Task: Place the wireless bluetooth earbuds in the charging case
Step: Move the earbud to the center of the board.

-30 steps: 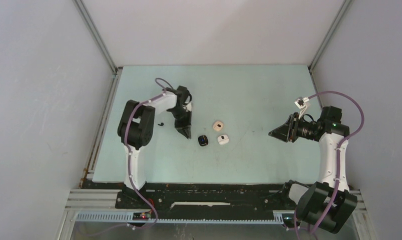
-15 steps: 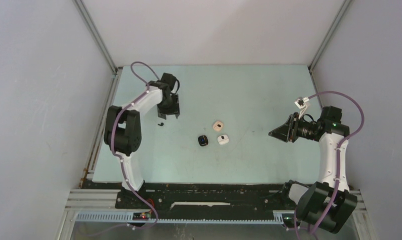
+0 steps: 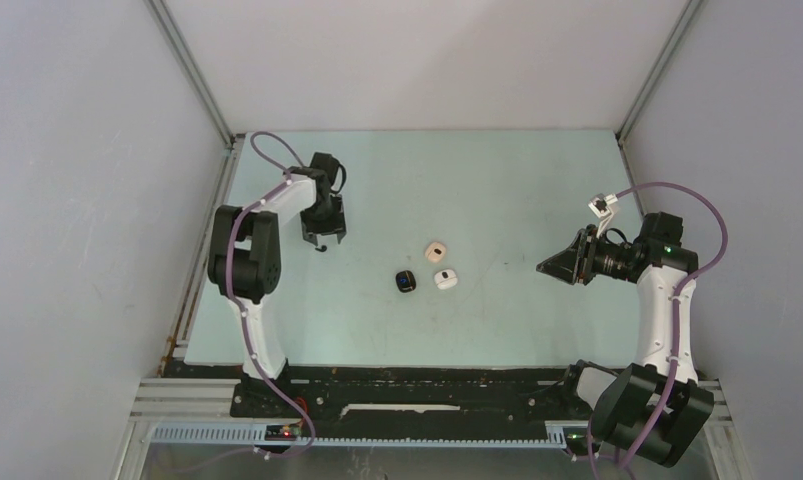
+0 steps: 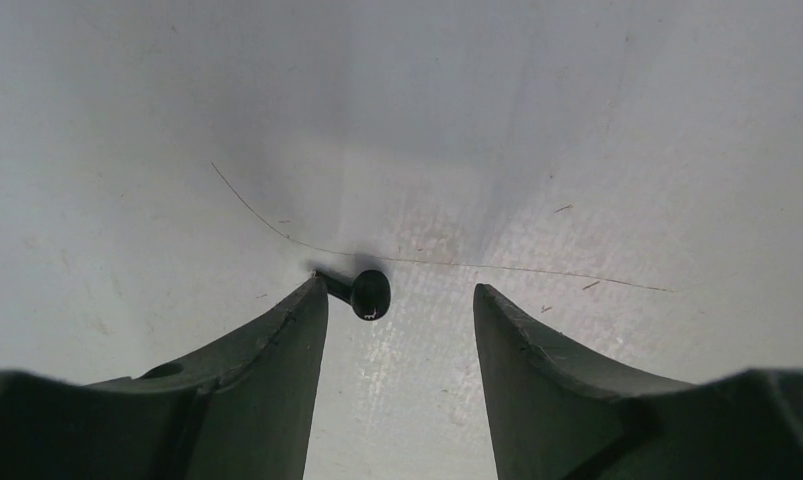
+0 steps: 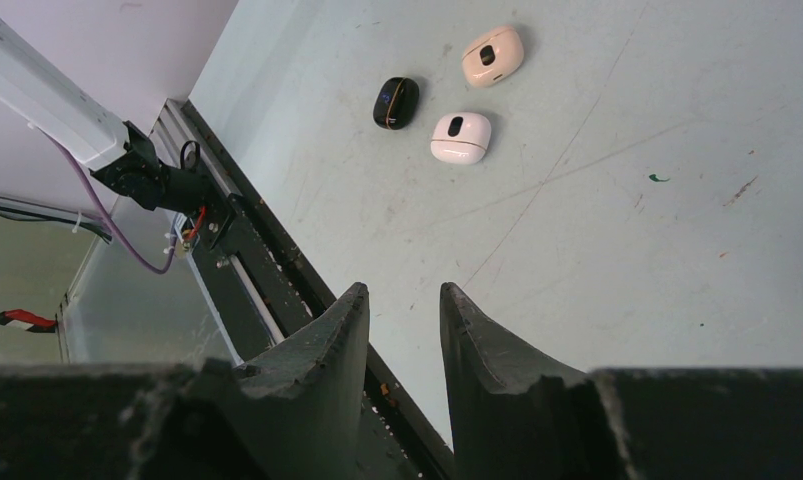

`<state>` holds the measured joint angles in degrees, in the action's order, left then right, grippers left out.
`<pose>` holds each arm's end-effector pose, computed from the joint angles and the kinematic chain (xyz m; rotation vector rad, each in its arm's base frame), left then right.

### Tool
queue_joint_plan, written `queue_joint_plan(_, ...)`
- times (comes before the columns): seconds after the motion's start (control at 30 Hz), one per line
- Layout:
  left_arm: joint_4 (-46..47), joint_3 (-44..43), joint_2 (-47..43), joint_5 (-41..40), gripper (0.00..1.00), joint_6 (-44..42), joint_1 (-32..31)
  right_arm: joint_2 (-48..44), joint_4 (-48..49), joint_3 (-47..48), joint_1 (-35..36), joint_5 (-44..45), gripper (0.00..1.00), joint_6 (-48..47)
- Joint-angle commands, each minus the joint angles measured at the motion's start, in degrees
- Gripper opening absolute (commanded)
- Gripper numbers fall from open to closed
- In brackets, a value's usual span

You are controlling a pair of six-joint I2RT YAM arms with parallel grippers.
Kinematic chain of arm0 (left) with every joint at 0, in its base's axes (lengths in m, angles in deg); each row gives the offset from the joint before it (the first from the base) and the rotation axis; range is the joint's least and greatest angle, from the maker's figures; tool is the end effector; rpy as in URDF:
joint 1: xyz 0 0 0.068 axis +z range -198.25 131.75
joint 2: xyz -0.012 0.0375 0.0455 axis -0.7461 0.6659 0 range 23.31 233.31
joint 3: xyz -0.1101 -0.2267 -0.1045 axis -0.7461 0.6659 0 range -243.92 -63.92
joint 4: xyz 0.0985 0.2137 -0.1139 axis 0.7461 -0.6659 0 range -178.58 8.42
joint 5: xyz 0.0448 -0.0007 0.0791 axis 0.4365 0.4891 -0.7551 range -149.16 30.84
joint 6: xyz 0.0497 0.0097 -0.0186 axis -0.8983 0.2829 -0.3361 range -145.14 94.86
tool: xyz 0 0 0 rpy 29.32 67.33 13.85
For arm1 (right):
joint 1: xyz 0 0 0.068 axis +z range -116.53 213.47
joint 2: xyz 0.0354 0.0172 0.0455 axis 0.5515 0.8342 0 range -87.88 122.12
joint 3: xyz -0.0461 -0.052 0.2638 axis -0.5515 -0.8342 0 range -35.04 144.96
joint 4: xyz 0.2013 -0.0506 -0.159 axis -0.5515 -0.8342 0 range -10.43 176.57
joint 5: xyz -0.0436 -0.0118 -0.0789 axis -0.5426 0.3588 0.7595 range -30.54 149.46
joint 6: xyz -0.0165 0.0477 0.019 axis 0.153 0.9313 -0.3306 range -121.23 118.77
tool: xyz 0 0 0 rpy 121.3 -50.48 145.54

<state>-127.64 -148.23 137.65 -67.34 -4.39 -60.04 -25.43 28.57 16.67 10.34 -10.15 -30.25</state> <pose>0.3898 -0.0762 0.1773 -0.2489 2.8568 0.0989 0.1797 -0.0405 0.2803 -0.3737 2.0418 1.1155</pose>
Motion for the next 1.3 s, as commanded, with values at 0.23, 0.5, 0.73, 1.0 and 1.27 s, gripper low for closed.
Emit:
queue_joint_plan(0.23,-4.3,-1.6,2.6,7.3,0.58,-3.1,1.1,-0.4,-0.1,2.2,-0.4,-0.3,0.35,-0.9)
queue_joint_plan(0.5,-5.0,-0.1,2.7,12.2,0.54,-3.8,0.6,-0.8,-0.1,2.1,-0.7,-0.1,0.35,-1.0)
queue_joint_plan(0.73,-4.0,-4.2,-2.3,6.3,0.56,-3.0,0.5,-0.4,-0.1,2.2,-0.8,-0.3,0.35,-1.1)
queue_joint_plan(1.0,-5.4,-13.1,5.4,4.5,0.48,0.1,0.6,-0.2,0.1,2.1,-0.9,-0.1,0.35,-0.7)
queue_joint_plan(1.27,-5.5,-12.7,8.2,5.6,0.46,1.2,0.3,-0.1,0.3,2.2,-1.2,0.0,0.35,-0.6)
